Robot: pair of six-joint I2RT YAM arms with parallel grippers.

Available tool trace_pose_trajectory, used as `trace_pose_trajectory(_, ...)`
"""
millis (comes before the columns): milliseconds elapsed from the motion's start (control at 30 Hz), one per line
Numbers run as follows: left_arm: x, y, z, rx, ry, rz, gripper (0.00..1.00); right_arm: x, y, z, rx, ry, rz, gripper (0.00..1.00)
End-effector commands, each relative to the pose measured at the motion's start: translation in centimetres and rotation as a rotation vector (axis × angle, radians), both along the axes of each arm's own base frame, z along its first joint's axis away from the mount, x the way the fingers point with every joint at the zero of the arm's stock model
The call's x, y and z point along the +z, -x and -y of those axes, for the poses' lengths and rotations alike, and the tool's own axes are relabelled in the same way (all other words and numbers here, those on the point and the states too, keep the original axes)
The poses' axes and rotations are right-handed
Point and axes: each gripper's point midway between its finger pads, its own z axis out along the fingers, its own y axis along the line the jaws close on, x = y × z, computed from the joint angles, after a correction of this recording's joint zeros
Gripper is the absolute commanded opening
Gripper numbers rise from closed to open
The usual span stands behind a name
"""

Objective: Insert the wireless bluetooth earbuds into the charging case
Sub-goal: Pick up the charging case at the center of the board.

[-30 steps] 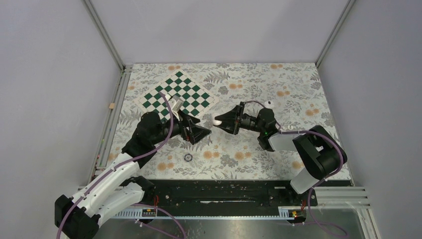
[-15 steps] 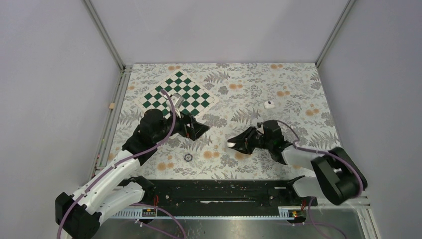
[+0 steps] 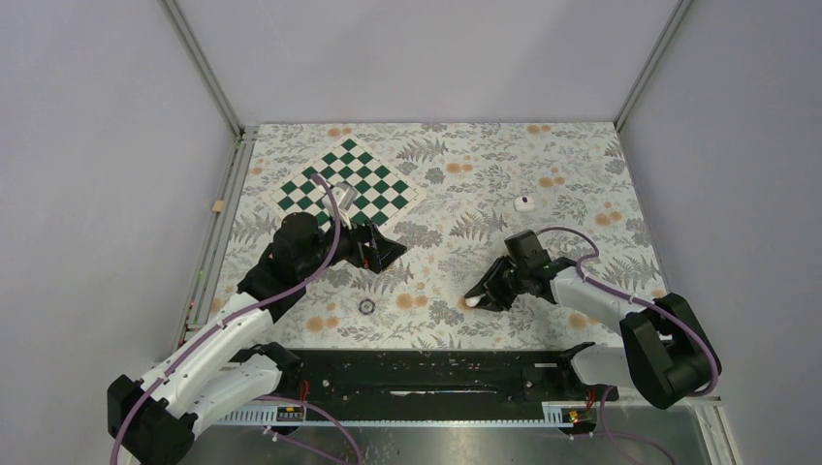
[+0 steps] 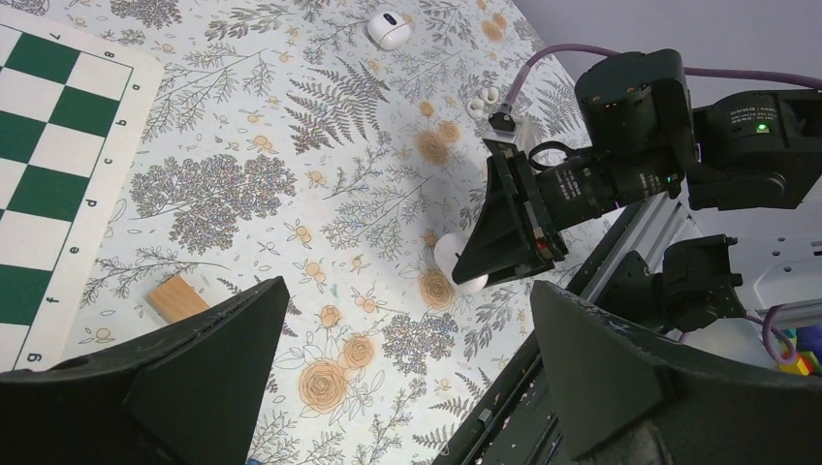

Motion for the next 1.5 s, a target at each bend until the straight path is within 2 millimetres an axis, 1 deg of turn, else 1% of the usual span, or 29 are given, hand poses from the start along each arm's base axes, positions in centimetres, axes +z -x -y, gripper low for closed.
trace_pose_trajectory(0,0.9,-0.1,-0.1,0.016,0.022,0.016,0.99,-0.1,-0.3,0.9,0.028,0.070,0.034,0.29)
trace_pose_trajectory(33,0.8,0.0,-0.1,0.015,0.023,0.013,0.99,0.1,-0.5,0.6,0.032,0.056,0.049,0.47)
trace_pose_trajectory(67,0.6,0.0,-0.1,0.017,0.022,0.008,0.99,0.4,-0.9,0.3,0.035,0.042,0.067,0.56)
trace_pose_trajectory(133,0.4,-0.1,-0.1,0.020,0.021,0.001,0.99,0.9,-1.4,-0.2,0.049,0.017,0.096,0.64)
trace_pose_trajectory(200,0.3,0.0,-0.1,0.019,0.023,-0.005,0.99,1.3,-1.6,-0.6,0.072,0.015,0.110,0.69)
trace_pose_trajectory(400,0.1,0.0,0.0,0.018,0.024,-0.014,0.99,3.1,-2.6,-2.4,0.159,-0.033,0.168,0.67)
trace_pose_trajectory(567,0.0,0.0,0.1,0.013,0.027,-0.024,0.99,4.7,-2.8,-4.3,0.227,-0.106,0.193,0.64)
trace_pose_trajectory(600,-0.1,0.0,0.1,0.014,0.025,-0.026,0.99,5.1,-2.7,-4.4,0.249,-0.107,0.208,0.63)
trace_pose_trajectory(633,-0.1,0.0,0.1,0.015,0.026,-0.025,0.99,5.2,-2.5,-4.1,0.284,-0.084,0.230,0.63)
trace_pose_trajectory(667,-0.1,0.0,0.1,0.015,0.026,-0.024,0.99,5.1,-2.4,-3.4,0.309,-0.030,0.245,0.62)
trace_pose_trajectory(700,-0.1,0.0,0.1,0.016,0.027,-0.023,0.99,4.9,-2.4,-2.2,0.332,0.047,0.262,0.62)
trace_pose_trajectory(833,-0.5,0.0,0.0,0.021,0.020,-0.034,0.99,3.3,-2.4,4.9,0.422,0.472,0.333,0.60)
trace_pose_trajectory(867,-0.7,0.1,0.0,0.022,0.018,-0.039,0.99,3.3,-2.4,5.9,0.464,0.539,0.373,0.61)
trace_pose_trajectory(900,-0.9,0.0,-0.1,0.023,0.017,-0.042,0.99,3.0,-2.3,6.3,0.517,0.568,0.410,0.62)
trace_pose_trajectory(967,-1.2,0.0,0.0,0.024,0.017,-0.053,0.99,2.5,-1.7,6.1,0.641,0.577,0.484,0.62)
trace_pose_trajectory(1033,-1.3,0.0,0.1,0.022,0.019,-0.062,0.99,2.3,-1.4,5.5,0.738,0.582,0.557,0.65)
trace_pose_trajectory(1133,-1.2,-0.1,0.2,0.025,0.030,-0.066,0.99,2.8,-1.3,4.4,0.845,0.556,0.600,0.68)
trace_pose_trajectory(1267,-0.7,-0.1,0.4,0.021,0.046,-0.066,0.99,3.0,-1.4,3.2,0.945,0.552,0.593,0.74)
trace_pose_trajectory(1367,-0.5,-0.1,0.5,0.019,0.049,-0.060,0.99,2.5,-0.9,2.7,1.077,0.568,0.546,0.76)
trace_pose_trajectory(1467,-0.3,-0.1,0.5,0.018,0.046,-0.061,0.99,1.9,-0.6,2.5,1.242,0.623,0.499,0.77)
